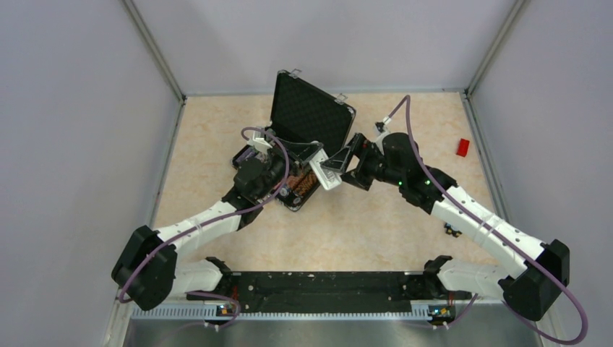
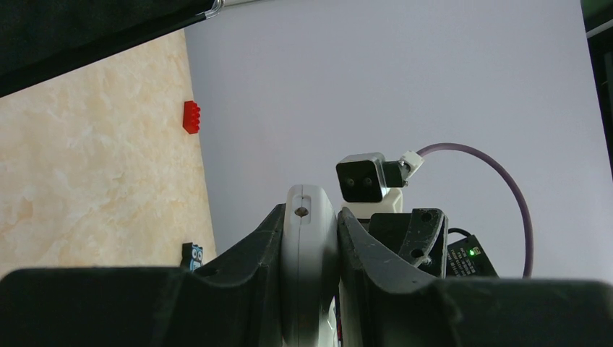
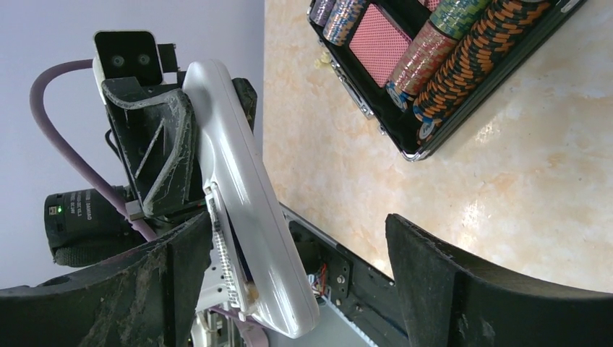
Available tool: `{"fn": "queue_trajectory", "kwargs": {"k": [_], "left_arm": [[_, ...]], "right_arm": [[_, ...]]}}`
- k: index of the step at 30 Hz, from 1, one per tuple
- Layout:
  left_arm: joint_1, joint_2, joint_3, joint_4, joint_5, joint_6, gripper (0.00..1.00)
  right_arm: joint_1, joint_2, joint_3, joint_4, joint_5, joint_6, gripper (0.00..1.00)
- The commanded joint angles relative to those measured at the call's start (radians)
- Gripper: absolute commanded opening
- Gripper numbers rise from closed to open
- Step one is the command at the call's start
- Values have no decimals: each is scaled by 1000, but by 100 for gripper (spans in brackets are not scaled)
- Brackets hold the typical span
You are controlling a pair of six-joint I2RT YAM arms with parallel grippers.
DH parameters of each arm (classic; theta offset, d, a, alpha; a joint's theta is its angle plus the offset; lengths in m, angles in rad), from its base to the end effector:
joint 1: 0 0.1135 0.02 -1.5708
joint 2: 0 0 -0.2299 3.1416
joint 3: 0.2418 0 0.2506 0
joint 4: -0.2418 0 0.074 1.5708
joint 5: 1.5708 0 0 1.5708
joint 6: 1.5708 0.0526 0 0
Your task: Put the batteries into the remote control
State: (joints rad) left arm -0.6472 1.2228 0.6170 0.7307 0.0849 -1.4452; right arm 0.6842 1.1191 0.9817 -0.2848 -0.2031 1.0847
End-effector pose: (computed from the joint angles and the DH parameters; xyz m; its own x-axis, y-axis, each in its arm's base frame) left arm 0.2376 -0.1852 0.2561 -0.6502 -0.7477 -0.1348 0.1823 0.0187 -0.9831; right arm 0.2129 0.1873 0.2950 -0.8218 0.4473 -0.3531 -0.0751 0.5292 0.8451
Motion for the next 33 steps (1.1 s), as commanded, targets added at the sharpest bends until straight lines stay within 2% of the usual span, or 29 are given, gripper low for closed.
{"fn": "queue_trajectory", "kwargs": {"k": [1, 8, 17, 33], "left_arm": [[1, -10, 45, 27, -11, -25, 0], [2, -1, 45, 26, -19, -53, 0], [4, 6, 53, 45, -25, -70, 0], [3, -20, 38, 112, 26, -80, 0]], "right_arm": [[-8, -39, 46, 43, -5, -22, 88], [-8, -71, 16, 37, -7, -16, 87], [-8, -88, -34, 17, -28, -17, 81], [-8, 2, -43, 12, -15, 1, 74]]}}
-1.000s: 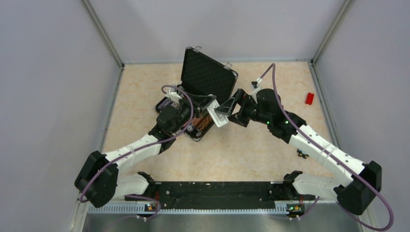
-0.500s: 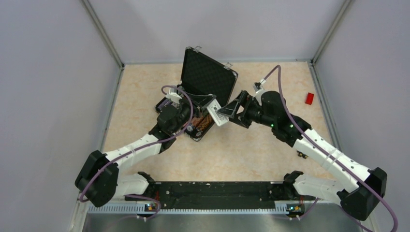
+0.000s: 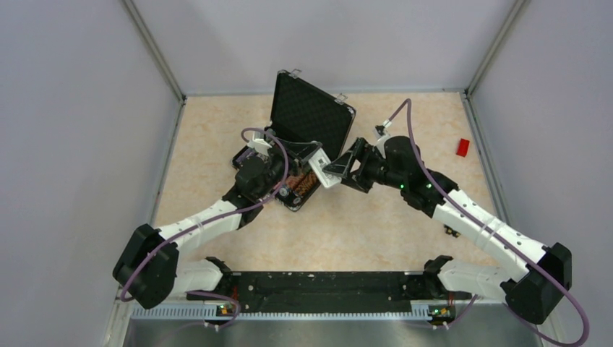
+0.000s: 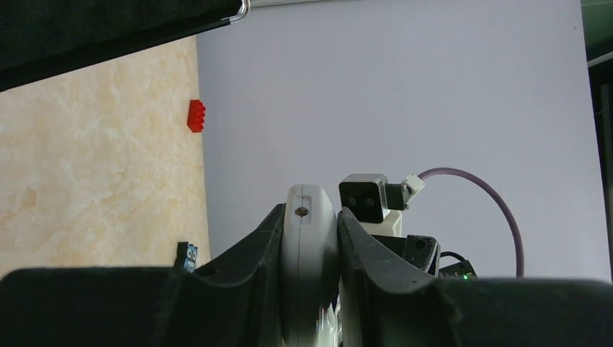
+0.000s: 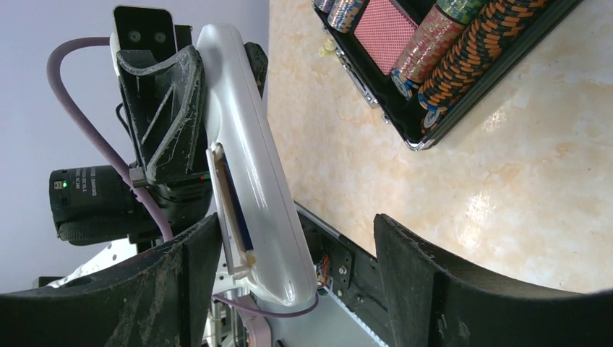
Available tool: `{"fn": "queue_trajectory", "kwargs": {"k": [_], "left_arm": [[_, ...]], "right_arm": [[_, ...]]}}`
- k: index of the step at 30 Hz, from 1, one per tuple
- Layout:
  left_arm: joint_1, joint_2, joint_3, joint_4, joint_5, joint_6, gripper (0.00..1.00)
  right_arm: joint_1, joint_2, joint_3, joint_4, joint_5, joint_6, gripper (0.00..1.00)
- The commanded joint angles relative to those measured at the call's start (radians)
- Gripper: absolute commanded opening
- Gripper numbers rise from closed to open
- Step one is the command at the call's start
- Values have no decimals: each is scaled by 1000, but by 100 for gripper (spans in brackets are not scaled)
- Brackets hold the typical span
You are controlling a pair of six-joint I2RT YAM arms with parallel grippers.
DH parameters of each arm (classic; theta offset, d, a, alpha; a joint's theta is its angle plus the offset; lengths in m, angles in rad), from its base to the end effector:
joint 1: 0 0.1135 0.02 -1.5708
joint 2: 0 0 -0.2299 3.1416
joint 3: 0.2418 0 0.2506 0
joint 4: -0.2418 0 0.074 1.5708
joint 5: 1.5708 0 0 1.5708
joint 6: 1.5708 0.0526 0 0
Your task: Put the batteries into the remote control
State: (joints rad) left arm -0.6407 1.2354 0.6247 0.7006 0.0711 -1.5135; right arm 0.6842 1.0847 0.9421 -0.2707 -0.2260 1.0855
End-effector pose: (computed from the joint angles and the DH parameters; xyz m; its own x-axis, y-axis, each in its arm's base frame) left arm 0.2415 -0.1847 0.2516 -0.6478 -0.7592 -0.0634 0.1093 -0.0102 -0.9940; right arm 0.2070 0.1840 0.2913 -0.8307 0.4349 -0.3476 -0.0862 0.5163 0.8520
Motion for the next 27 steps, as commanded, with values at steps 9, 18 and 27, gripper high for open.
{"fn": "queue_trajectory", "kwargs": {"k": [9, 18, 27], "left_arm": [[-3, 22, -9, 470, 64, 33, 0], [-3, 33, -4, 531, 90, 47, 0], [-4, 10, 56, 439, 165, 44, 0]], "right_arm": [[-42, 53, -72, 90, -116, 123, 70], [-64, 26, -138, 207, -193, 221, 55], [-64, 42, -145, 261, -189, 225, 50]]}}
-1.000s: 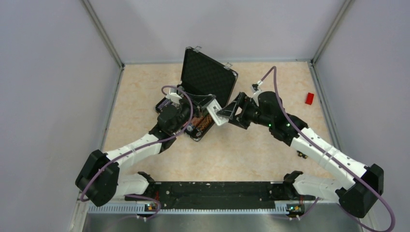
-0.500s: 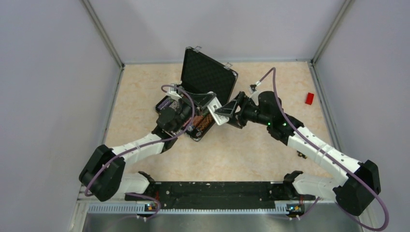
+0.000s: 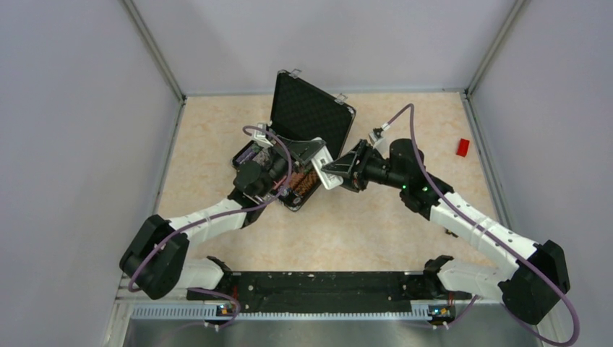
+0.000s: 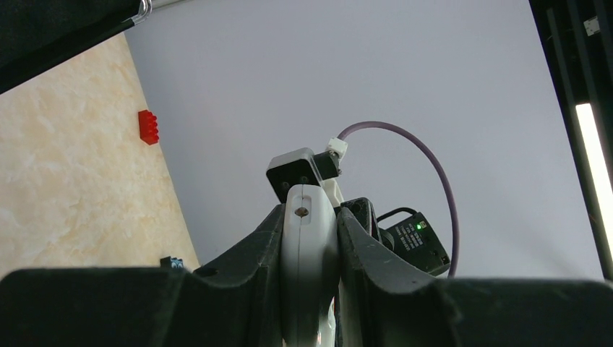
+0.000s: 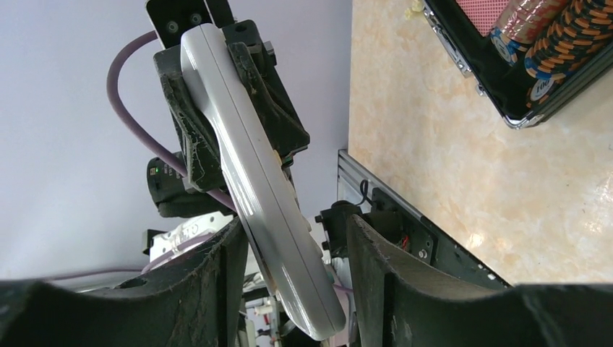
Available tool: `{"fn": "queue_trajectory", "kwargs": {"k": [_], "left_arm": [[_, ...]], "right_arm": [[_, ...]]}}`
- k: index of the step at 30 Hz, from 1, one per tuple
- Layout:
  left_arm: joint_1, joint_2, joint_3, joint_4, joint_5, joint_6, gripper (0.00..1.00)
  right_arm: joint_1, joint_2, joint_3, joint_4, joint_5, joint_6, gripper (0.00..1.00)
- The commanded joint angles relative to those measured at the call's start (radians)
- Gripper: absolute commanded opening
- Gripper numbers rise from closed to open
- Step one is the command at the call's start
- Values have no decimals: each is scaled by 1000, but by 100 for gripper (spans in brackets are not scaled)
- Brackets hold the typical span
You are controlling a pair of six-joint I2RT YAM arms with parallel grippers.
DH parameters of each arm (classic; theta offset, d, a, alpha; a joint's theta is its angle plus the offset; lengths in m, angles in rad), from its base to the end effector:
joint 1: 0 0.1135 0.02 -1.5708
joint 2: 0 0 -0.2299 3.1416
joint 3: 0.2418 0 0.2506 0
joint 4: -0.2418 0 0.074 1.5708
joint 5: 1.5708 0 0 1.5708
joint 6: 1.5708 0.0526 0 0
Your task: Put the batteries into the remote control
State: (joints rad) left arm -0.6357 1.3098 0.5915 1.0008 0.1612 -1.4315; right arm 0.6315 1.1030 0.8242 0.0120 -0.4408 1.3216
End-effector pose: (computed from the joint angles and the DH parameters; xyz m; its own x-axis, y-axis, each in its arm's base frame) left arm 0.2398 -0.1875 0.2558 -0.6721 -0.7189 -0.1777 0.3207 -0.0663 -0.9448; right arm 0.2160 0.1858 0.2774 -0.8918 0.4336 -0.1289 -0.0074 0.2709 0.9626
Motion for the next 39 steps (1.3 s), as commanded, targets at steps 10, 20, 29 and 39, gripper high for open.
{"fn": "queue_trajectory", "kwargs": {"k": [10, 20, 29, 39], "left_arm": [[-10, -141, 159, -86, 97, -34, 0], [-9, -119, 192, -58, 106, -132, 0], [-9, -133, 177, -111, 102, -76, 0], [-3, -168, 132, -216, 137, 73, 0]], "right_arm": [[-12, 38, -23, 18, 53, -105, 33], [-12, 46, -27, 68, 29, -157, 14], [-12, 13, -21, 104, 23, -144, 50], [-44, -65, 41, 43, -76, -222, 79]]}}
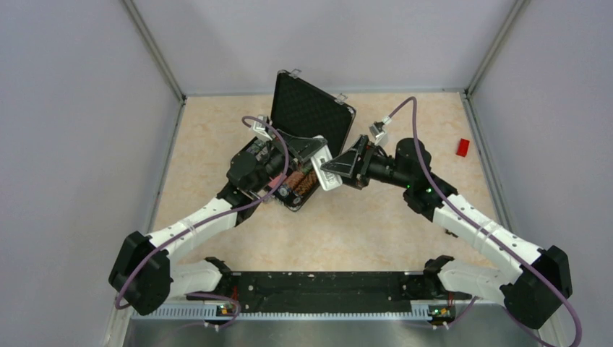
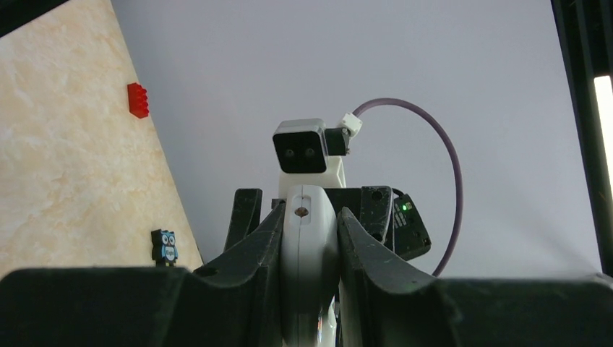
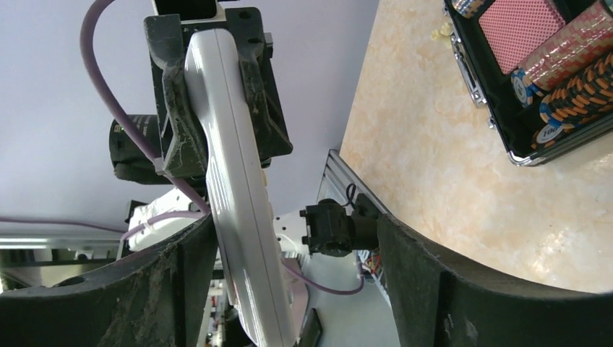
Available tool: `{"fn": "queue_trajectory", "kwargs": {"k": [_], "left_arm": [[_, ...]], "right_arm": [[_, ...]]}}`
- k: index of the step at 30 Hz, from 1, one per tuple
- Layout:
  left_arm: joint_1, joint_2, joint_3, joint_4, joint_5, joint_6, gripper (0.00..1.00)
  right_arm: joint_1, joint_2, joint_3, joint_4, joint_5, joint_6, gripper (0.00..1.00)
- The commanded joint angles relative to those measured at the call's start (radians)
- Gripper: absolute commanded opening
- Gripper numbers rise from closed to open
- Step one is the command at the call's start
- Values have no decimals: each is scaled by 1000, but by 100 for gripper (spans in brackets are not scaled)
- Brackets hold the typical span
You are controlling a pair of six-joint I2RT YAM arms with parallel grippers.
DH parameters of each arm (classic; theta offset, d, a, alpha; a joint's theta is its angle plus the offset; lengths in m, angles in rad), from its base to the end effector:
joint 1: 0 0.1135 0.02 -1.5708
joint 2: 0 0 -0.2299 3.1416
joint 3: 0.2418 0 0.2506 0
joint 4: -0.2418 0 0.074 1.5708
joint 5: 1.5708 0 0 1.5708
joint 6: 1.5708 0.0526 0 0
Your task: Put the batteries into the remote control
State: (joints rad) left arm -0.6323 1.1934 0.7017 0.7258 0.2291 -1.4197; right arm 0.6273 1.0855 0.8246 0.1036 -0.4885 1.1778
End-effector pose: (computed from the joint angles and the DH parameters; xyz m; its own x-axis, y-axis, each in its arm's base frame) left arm 0.2349 -0.1869 0.2943 -0.7170 -0.6682 -0.1985 0.2985 -0.0369 -0.9537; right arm 0.2140 0.1857 0.2932 -0.8740 0.3739 -0.3103 -0.2250 0.2545 0.9405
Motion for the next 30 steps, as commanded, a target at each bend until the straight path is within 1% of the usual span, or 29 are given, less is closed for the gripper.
{"fn": "queue_trajectory", "kwargs": {"k": [1, 4, 8, 11, 20, 23, 30], "left_arm": [[-6, -48, 23, 49, 88, 71, 0], [1, -33, 43, 31, 176, 96, 0], [0, -21, 64, 15, 224, 96, 0], [1, -30, 75, -27, 208, 87, 0], [1, -30, 120, -137, 142, 57, 0], [2, -23, 123, -123, 143, 45, 0], [1, -21, 128, -111, 159, 38, 0]], "right_arm": [[-41, -52, 52, -61, -51, -107, 80], [-43, -52, 100, -115, -102, -204, 81], [-43, -40, 140, -181, -174, -299, 81], [-43, -37, 145, -204, -187, -335, 81], [-42, -77, 126, -227, -222, -368, 80], [-43, -88, 115, -237, -218, -374, 78], [-42, -79, 104, -250, -179, -364, 64]]}}
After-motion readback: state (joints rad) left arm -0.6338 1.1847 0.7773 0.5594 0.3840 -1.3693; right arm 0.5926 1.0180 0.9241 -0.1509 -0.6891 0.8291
